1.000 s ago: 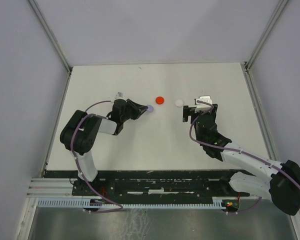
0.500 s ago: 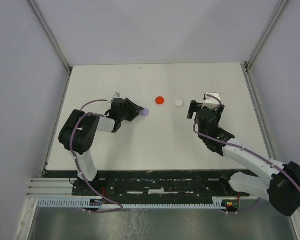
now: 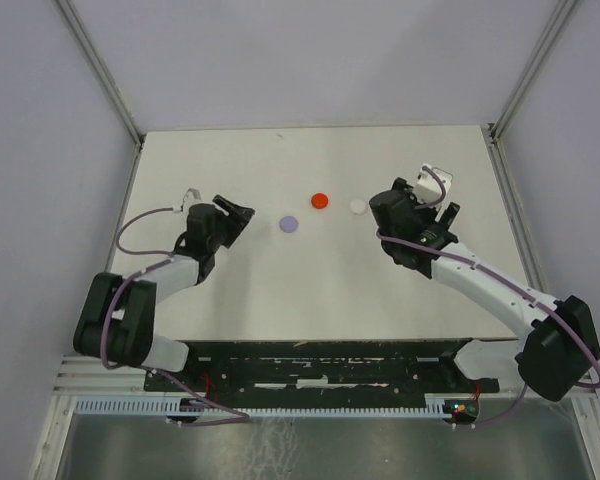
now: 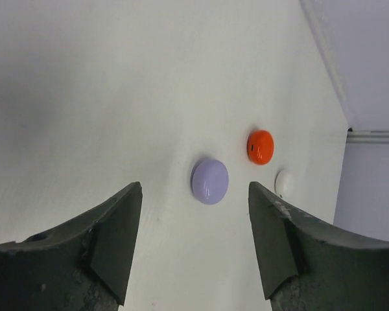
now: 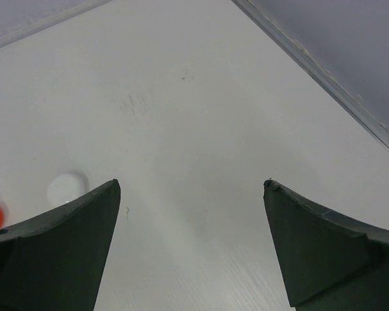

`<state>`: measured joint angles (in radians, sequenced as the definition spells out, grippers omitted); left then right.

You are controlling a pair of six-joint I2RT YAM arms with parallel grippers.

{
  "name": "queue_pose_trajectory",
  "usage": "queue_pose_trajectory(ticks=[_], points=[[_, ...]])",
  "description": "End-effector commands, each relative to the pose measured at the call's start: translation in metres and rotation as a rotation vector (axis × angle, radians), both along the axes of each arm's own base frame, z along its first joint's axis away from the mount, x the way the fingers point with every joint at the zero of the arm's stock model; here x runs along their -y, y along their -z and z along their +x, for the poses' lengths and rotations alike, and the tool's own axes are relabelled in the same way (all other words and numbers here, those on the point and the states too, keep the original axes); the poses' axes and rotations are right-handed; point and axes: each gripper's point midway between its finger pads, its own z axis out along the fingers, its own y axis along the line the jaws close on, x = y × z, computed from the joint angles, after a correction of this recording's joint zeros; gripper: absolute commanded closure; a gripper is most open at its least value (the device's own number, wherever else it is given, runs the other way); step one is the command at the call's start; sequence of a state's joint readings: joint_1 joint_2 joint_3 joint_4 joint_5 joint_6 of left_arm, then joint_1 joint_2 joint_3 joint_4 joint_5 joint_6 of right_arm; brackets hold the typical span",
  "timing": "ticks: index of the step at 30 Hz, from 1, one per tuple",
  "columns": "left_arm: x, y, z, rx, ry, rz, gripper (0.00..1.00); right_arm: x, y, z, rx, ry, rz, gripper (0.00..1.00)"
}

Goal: Insert the wireless bluetooth earbuds into the charging case
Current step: Reset both arms

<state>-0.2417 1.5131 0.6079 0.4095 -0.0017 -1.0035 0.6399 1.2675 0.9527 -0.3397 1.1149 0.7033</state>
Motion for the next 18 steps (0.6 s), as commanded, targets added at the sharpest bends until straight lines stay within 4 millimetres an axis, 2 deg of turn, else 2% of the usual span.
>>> queue_pose_trajectory(ticks=[1, 3, 4, 5, 12, 15, 18], points=[[-0.051, -0.022, -0.016, 0.084, -0.165, 0.059, 0.24, 0.017, -0.011, -0.008, 0.035, 0.122, -0.013, 0.01], [-0.073, -0.027, -0.026, 0.098, -0.247, 0.072, 0.19, 0.019, -0.013, -0.009, 0.035, 0.147, -0.01, 0.0], [-0.083, -0.03, -0.031, 0.098, -0.292, 0.083, 0.07, 0.02, -0.014, -0.009, 0.035, 0.158, -0.006, 0.0], [-0.09, -0.031, -0.036, 0.099, -0.327, 0.087, 0.0, 0.02, -0.014, -0.01, 0.03, 0.167, -0.011, 0.0], [-0.115, -0.048, -0.063, 0.141, -0.449, 0.101, 0.01, 0.028, -0.017, -0.016, 0.026, 0.236, -0.017, 0.01], [-0.118, -0.054, -0.074, 0.158, -0.451, 0.112, 0.01, 0.031, -0.015, -0.022, 0.033, 0.25, 0.008, 0.01], [-0.118, -0.055, -0.084, 0.17, -0.441, 0.102, 0.01, 0.042, -0.016, -0.036, 0.06, 0.285, 0.053, 0.01]])
